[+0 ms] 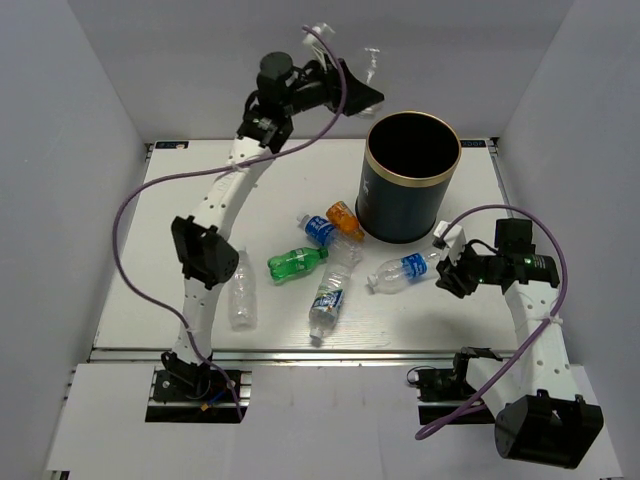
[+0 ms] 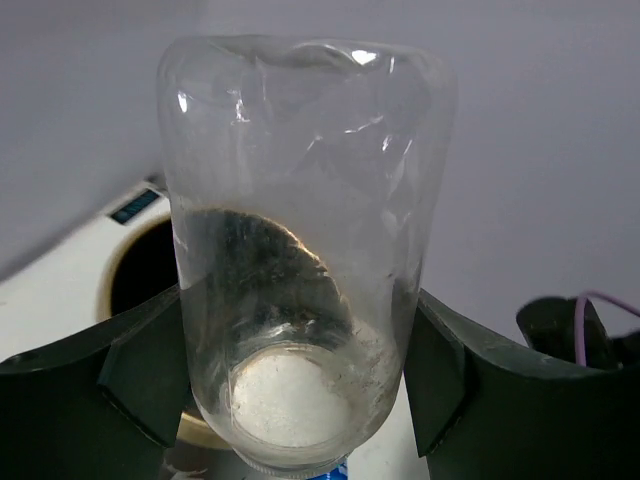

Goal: Put the plastic bottles in the bin

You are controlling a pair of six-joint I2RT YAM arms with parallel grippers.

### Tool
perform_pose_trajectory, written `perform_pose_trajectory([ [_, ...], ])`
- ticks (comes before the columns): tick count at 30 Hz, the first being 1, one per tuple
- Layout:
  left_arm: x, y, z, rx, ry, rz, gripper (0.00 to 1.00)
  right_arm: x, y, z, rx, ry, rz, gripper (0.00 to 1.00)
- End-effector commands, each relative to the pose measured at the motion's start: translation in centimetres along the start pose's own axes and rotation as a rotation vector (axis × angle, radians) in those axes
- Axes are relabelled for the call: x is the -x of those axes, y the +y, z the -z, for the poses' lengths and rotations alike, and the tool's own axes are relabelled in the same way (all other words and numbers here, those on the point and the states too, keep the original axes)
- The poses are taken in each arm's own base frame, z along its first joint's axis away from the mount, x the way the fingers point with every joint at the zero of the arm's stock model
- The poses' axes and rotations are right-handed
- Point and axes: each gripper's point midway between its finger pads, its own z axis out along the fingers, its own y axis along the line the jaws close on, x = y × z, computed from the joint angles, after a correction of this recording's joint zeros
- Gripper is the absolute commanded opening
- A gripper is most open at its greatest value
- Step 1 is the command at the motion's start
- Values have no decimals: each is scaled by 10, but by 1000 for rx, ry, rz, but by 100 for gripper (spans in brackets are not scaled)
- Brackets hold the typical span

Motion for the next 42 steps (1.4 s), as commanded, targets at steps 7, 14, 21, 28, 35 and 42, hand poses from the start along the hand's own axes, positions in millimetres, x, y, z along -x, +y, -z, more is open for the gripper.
perform_pose_trajectory([
  [7, -75, -23, -52, -304, 32, 144, 10, -6, 18, -7, 48, -31, 7, 48],
  [14, -95, -24, -65, -311, 36, 166, 19, -13, 18, -10, 22, -21, -23, 48],
  [21, -101, -20, -60, -247, 77, 149, 88, -7, 2, -11, -36, -40, -7, 54],
  [28, -63, -21, -61, -166, -20, 86, 100, 2, 1, -22, -5, -128, 238, 90],
  [35, -6, -46, -48, -140, -149, 14, 100, 8, -9, -30, -9, -173, 371, 90],
  [42, 50, -68, -10, 25, -230, -95, 100, 7, -4, -54, 39, -271, 741, 90],
])
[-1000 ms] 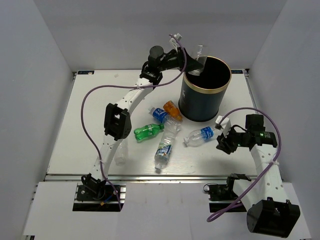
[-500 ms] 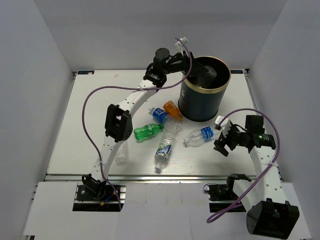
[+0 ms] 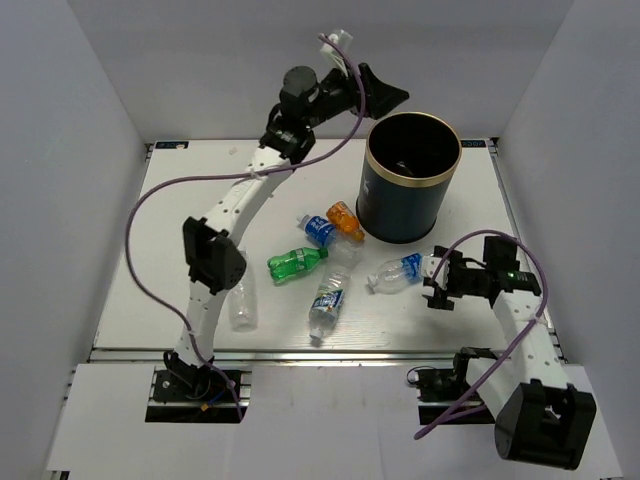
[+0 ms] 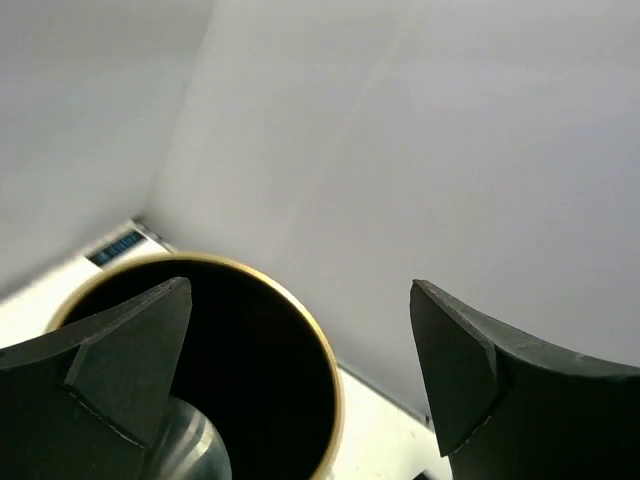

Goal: Put the plastic bottles in the bin

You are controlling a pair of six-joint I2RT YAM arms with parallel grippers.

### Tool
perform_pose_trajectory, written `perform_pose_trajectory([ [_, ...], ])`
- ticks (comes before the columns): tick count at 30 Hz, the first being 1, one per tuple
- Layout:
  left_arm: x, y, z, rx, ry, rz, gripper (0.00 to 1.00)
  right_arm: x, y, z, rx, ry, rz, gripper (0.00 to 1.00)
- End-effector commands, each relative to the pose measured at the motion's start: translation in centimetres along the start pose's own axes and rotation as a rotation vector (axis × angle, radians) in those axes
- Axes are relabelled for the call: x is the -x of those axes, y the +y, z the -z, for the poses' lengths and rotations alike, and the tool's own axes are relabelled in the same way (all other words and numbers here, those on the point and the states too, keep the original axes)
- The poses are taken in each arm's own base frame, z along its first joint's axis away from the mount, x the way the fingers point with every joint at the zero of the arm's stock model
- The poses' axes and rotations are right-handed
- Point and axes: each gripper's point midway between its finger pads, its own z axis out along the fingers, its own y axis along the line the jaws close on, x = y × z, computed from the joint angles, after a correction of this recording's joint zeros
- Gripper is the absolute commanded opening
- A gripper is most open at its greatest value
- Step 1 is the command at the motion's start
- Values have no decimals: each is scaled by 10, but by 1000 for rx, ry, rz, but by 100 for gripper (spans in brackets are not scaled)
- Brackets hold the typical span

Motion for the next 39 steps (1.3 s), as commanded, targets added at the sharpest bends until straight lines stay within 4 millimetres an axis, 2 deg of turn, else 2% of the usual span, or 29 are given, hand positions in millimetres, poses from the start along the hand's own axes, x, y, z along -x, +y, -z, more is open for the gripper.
perform_pose_trajectory([
  [1, 109, -82, 54, 61, -154, -204, 100, 6, 0, -13, 52, -86, 249, 90],
  [2, 103, -75, 66, 140, -111, -189, 100, 2, -2, -16, 82, -83, 297, 90],
  [3, 82, -61, 76, 202, -46, -172, 100, -4, 5, -20, 140, -86, 294, 90],
  [4, 102, -77, 104, 265, -75, -218, 100, -1, -11, -17, 134, -71, 322, 90],
  [5, 62, -54, 120, 348, 40, -183, 100, -7, -15, -20, 149, -63, 301, 90],
  [7, 42, -54, 152, 407, 92, -173, 100, -10, -31, -22, 126, -50, 244, 90],
  [8, -3, -32, 173, 475, 179, -133, 100, -11, -47, -24, 79, -43, 286, 90],
  [9, 8, -54, 197, 472, 141, -140, 100, -11, -49, -25, 73, -39, 304, 90],
  [10, -2, -52, 211, 503, 149, -136, 100, -18, -45, -27, 81, -27, 314, 90],
  [11, -34, -40, 229, 546, 201, -85, 100, -22, -44, -32, 93, -25, 319, 90],
  [12, -30, -53, 245, 547, 177, -85, 100, -23, -42, -36, 111, -28, 349, 90],
  [13, -38, -51, 257, 575, 186, -82, 100, -28, -41, -36, 125, -12, 352, 90],
  [14, -59, -45, 270, 608, 217, -39, 100, -32, -40, -41, 150, -2, 344, 90],
  [15, -66, -45, 280, 627, 228, -24, 100, -36, -41, -43, 152, 18, 355, 90],
  [16, -61, -51, 293, 648, 199, -27, 100, -37, -50, -45, 128, 30, 369, 90],
  [19, -93, -38, 328, 765, 257, 17, 100, -49, -48, -52, 140, 78, 397, 90],
  [20, -92, -40, 336, 787, 257, 14, 100, -58, -41, -54, 166, 107, 394, 90],
  [21, -101, -34, 346, 840, 276, 43, 100, -59, -42, -56, 167, 117, 403, 90],
  [22, -110, -25, 368, 955, 316, 56, 100, -62, -44, -59, 168, 127, 414, 90],
  [23, -116, -21, 380, 1010, 342, 64, 100, -72, -43, -59, 174, 165, 386, 90],
  [24, -118, -11, 391, 1106, 352, 77, 100, -66, -43, -68, 181, 156, 413, 90],
  [25, -127, -10, 407, 1175, 414, 94, 100, -69, -43, -73, 196, 162, 404, 90],
  [27, -132, -6, 420, 1258, 438, 112, 100, -73, -44, -77, 223, 185, 404, 90],
  [29, -138, -5, 427, 1288, 468, 120, 100, -78, -28, -84, 297, 183, 373, 90],
  [33, -145, -6, 433, 1304, 450, 156, 100, -80, -18, -93, 363, 187, 337, 74],
  [34, -146, -7, 436, 1305, 443, 164, 100, -82, -15, -93, 384, 195, 325, 67],
  [35, -148, -8, 437, 1314, 440, 179, 100, -80, -13, -93, 401, 191, 317, 50],
  [38, -156, -11, 454, 1364, 452, 204, 100, -66, -9, -86, 434, 158, 275, 24],
  [39, -161, -10, 461, 1392, 471, 209, 100, -61, -3, -79, 457, 148, 267, 20],
])
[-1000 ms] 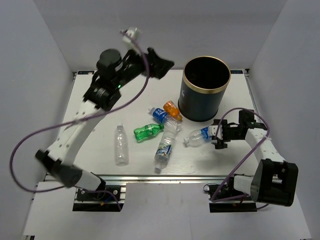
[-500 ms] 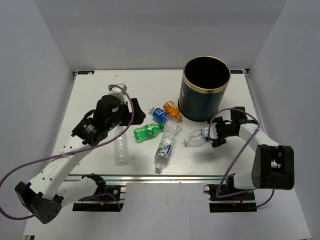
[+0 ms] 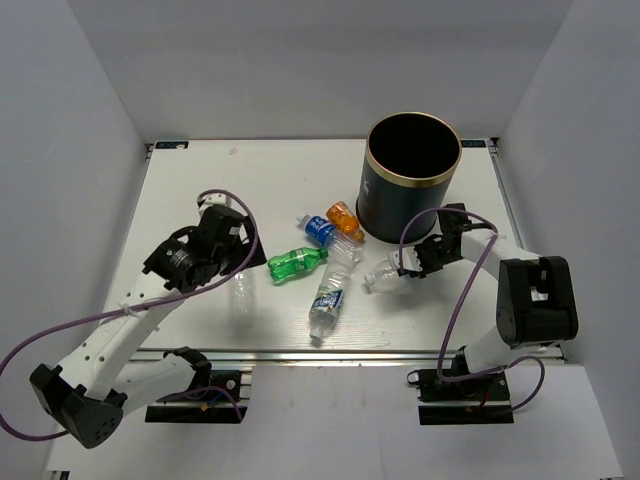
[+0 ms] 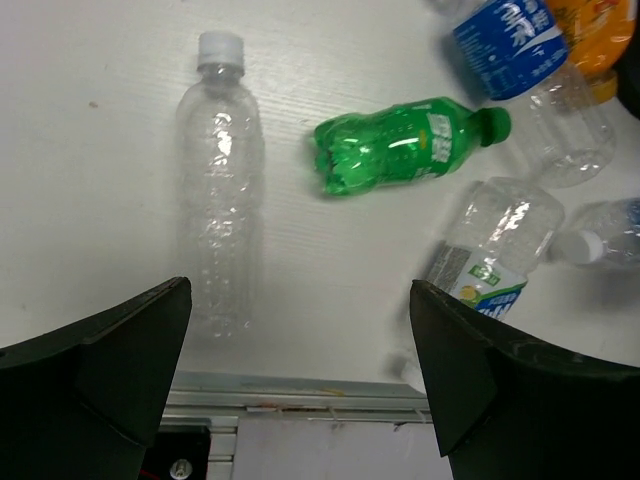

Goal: Put the plastic bottles in the bin

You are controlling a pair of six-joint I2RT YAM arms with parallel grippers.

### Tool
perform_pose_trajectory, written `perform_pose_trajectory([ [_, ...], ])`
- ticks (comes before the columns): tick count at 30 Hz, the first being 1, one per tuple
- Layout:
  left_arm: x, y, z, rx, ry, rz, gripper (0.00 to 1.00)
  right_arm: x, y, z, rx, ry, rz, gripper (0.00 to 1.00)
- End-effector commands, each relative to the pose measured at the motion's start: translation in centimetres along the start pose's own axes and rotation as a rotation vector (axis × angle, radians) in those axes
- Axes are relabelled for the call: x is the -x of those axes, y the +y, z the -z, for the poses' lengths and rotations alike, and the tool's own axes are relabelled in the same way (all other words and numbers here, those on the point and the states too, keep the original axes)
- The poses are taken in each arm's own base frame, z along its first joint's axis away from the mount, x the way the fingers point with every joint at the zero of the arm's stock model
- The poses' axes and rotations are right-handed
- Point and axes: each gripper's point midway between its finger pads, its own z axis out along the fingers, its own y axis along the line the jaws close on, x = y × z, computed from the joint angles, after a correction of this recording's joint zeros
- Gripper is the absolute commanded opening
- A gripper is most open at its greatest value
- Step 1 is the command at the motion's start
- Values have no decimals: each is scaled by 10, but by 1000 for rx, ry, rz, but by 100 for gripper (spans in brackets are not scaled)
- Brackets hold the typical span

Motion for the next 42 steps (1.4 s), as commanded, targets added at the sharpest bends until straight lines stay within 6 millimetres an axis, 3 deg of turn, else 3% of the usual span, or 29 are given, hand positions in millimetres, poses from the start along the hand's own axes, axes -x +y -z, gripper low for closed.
perform_pose_trajectory([
  [1, -21, 27, 3, 109, 46, 55, 100, 22, 25, 14, 107, -50, -61, 17],
  [2, -32, 38, 2, 165, 84, 49, 100, 36, 43, 20, 168, -95, -84, 14],
  [4, -42, 45, 1, 200, 119, 50, 100, 52, 41, 33, 156, -134, -16, 12],
  [6, -53, 54, -3, 249, 152, 58, 100, 87, 49, 55, 158, -228, 1, 12],
  [8, -59, 59, -5, 270, 152, 83, 100, 120, 41, 74, 118, -332, -13, 12],
  [11, -68, 65, -8, 282, 161, 90, 100, 165, -5, 119, -62, -426, 22, 8],
  [14, -77, 65, -15, 275, 180, 90, 100, 196, -27, 150, -146, -508, -45, 6],
  [16, -81, 63, -21, 262, 182, 95, 100, 230, -55, 190, -237, -594, -1, 6],
  [17, -79, 61, -22, 256, 176, 98, 100, 231, -57, 191, -239, -597, -31, 6],
  [18, -82, 64, -23, 263, 183, 94, 100, 243, -83, 209, -338, -628, 67, 6],
  [19, -80, 63, -26, 270, 173, 93, 100, 249, -84, 216, -311, -672, -128, 6],
  [20, -82, 64, -28, 278, 181, 89, 100, 256, -108, 237, -437, -668, -39, 6],
  [21, -78, 64, -29, 279, 165, 90, 100, 244, -119, 235, -499, -632, -93, 6],
  [23, -81, 64, -33, 283, 171, 79, 100, 244, -153, 262, -710, -658, -126, 6],
  [24, -78, 64, -35, 285, 162, 69, 100, 234, -160, 261, -748, -637, -174, 6],
  [25, -79, 63, -38, 282, 159, 70, 100, 235, -176, 276, -834, -627, -132, 6],
  [26, -79, 63, -38, 282, 159, 70, 100, 220, -191, 266, -841, -618, -207, 6],
  [28, -81, 64, -39, 281, 160, 61, 100, 202, -226, 281, -979, -601, -269, 6],
  [31, -83, 67, -41, 285, 151, 61, 100, 195, -247, 298, -1082, -595, -267, 6],
  [34, -89, 69, -43, 267, 150, 68, 100, 182, -270, 295, -1098, -591, -306, 9],
  [36, -93, 72, -45, 267, 155, 78, 100, 162, -287, 276, -1080, -574, -369, 22],
  [37, -91, 69, -47, 258, 146, 83, 100, 159, -293, 278, -1092, -570, -374, 35],
  [38, -94, 71, -48, 264, 152, 80, 100, 148, -298, 264, -1082, -556, -405, 59],
  [40, -89, 70, -50, 260, 130, 85, 100, 136, -305, 257, -1091, -530, -427, 75],
  [41, -88, 71, -50, 268, 123, 83, 100, 125, -306, 241, -1058, -510, -468, 90],
  [42, -88, 70, -53, 258, 115, 77, 100, 117, -308, 230, -1037, -497, -493, 90],
])
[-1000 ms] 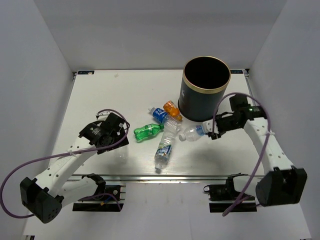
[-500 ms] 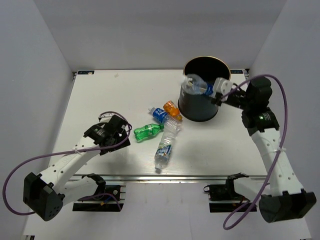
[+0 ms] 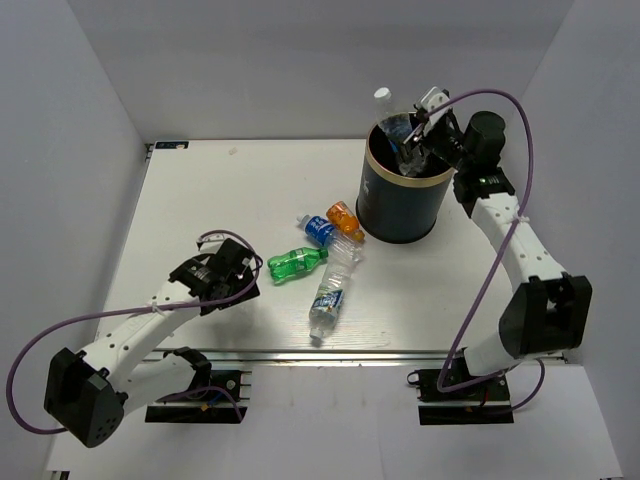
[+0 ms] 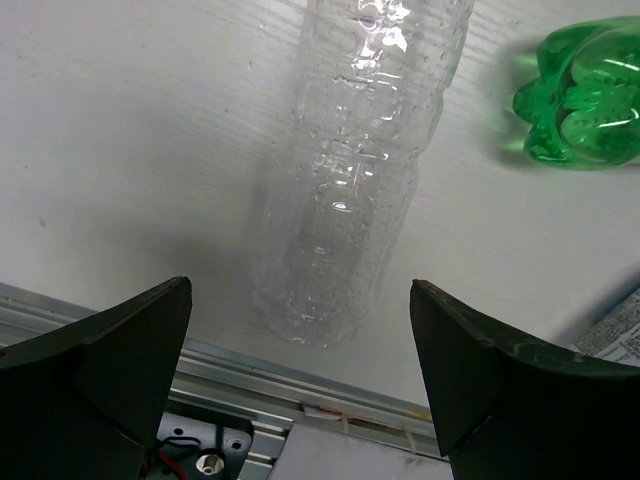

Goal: Put the plastic bottles in the bin

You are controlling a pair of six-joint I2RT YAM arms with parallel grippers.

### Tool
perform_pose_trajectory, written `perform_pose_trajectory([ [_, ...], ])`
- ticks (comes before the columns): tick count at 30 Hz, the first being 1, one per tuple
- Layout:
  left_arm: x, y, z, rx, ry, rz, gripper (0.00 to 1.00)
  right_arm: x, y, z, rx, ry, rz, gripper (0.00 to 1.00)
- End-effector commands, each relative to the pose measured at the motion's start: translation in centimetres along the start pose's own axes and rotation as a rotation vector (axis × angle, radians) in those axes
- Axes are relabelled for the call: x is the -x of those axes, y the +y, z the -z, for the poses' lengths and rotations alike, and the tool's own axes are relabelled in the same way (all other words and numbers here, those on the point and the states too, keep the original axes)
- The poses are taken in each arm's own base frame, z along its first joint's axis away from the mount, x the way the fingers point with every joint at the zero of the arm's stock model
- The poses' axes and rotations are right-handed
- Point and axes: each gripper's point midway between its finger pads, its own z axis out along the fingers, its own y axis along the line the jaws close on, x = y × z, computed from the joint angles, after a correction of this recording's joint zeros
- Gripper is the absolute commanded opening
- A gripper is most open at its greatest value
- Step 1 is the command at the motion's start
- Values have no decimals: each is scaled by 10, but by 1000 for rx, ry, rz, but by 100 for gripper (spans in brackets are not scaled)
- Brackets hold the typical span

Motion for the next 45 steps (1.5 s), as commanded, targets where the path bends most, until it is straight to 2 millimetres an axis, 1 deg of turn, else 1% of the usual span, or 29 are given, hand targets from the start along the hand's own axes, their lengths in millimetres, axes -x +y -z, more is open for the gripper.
perform_pose_trajectory([
  [1, 11, -5, -5, -22, -59, 19, 100, 7, -27, -12, -77, -6, 0, 90],
  [5, 12, -1, -16, 9, -80, 16, 100, -13, -22, -7, -87, 40, -30, 90],
  [8, 8, -4, -29, 19, -71, 11, 100, 2, -23, 0, -99, 12, -19, 90],
  [11, 6, -9, -43, 21, -69, -10, 100, 26, -24, 15, -105, -17, -29, 90],
  [13, 5, -15, -54, 30, -62, -26, 100, 33, -19, 26, -90, -18, -37, 90],
  [16, 11, -23, -66, 35, -77, -63, 100, 57, 1, 51, -39, -54, -38, 90],
  [19, 11, -23, -79, 78, -59, -93, 92, 49, 28, 62, 39, -30, -81, 90],
  [21, 6, -22, -89, 100, -37, -107, 69, 49, 45, 79, 78, -5, -111, 89],
  [22, 2, -22, -91, 99, -19, -121, 59, 43, 65, 90, 143, 26, -149, 84],
  [23, 2, -22, -91, 99, -19, -121, 39, 46, 73, 97, 170, 23, -128, 80],
  [24, 5, -26, -90, 92, -26, -116, 28, 50, 87, 106, 222, 8, -117, 74],
  [25, 12, -32, -81, 68, -45, -103, 17, 43, 107, 115, 305, 27, -153, 67],
  [26, 15, -34, -71, 57, -49, -111, 8, 34, 122, 123, 362, 55, -154, 49],
  [27, 25, -39, -60, 31, -75, -105, 0, 32, 145, 138, 456, 59, -150, 40],
  [28, 43, -51, -42, -20, -120, -95, 0, 33, 161, 147, 537, 44, -165, 33],
  [29, 62, -57, -15, -85, -186, -77, 0, 19, 193, 171, 657, 95, -196, 24],
  [30, 71, -65, 4, -148, -215, -88, 0, 13, 198, 176, 691, 72, -104, 24],
  [31, 95, -79, 31, -226, -284, -72, 0, -3, 209, 182, 727, 82, -76, 24],
  [32, 109, -86, 49, -282, -334, -117, 0, -11, 221, 194, 759, 125, -113, 35],
  [34, 142, -118, 95, -447, -426, -146, 0, -26, 228, 200, 777, 140, -74, 62],
  [35, 152, -131, 105, -485, -450, -210, 0, -37, 236, 208, 794, 177, -89, 75],
  [36, 153, -152, 115, -576, -432, -268, 0, -45, 244, 213, 813, 187, -91, 80],
  [37, 171, -184, 124, -647, -453, -301, 0, -47, 246, 216, 826, 155, -11, 84],
  [39, 174, -229, 133, -802, -431, -399, 0, -61, 256, 222, 850, 164, 1, 86],
  [40, 198, -253, 157, -880, -498, -390, 0, -62, 257, 223, 846, 161, 15, 86],
  [41, 193, -283, 135, -924, -434, -426, 0, -69, 260, 225, 849, 176, 9, 86],
  [42, 217, -304, 157, -980, -501, -427, 0, -71, 261, 227, 846, 188, 10, 86],
  [44, 234, -337, 161, -1057, -542, -436, 0, -76, 261, 226, 836, 203, 2, 85],
  [45, 246, -364, 159, -1108, -547, -438, 0, -80, 261, 227, 832, 222, 7, 85],
])
